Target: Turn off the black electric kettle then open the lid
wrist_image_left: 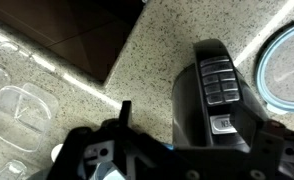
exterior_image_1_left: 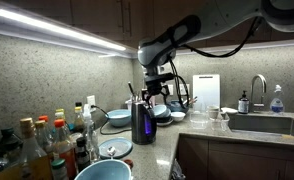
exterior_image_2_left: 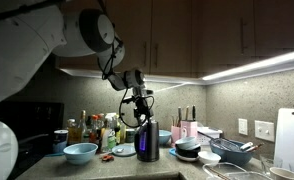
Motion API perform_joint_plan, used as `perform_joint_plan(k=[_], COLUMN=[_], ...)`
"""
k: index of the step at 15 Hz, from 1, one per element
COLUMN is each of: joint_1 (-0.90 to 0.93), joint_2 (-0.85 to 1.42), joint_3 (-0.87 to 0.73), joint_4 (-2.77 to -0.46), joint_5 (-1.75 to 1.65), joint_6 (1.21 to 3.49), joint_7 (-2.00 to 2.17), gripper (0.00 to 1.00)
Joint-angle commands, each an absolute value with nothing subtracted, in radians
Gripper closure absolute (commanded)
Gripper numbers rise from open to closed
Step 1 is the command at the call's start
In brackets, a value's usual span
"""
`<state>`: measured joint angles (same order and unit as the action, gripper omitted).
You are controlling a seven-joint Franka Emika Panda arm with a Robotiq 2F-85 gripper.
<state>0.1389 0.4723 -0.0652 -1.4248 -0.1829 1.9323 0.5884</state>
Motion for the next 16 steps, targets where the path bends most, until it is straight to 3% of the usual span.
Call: perform_joint_plan(k=[1, 16], joint_1=[0.139, 0.119], joint_2=[0.486, 0.608], joint_3=[-0.058, -0.075], joint_4=[-1.395, -1.234], joint_5=[-0.170, -0.142], joint_6=[1.929, 1.819], joint_7=[0.574, 0.582], gripper=[0.00, 0.00])
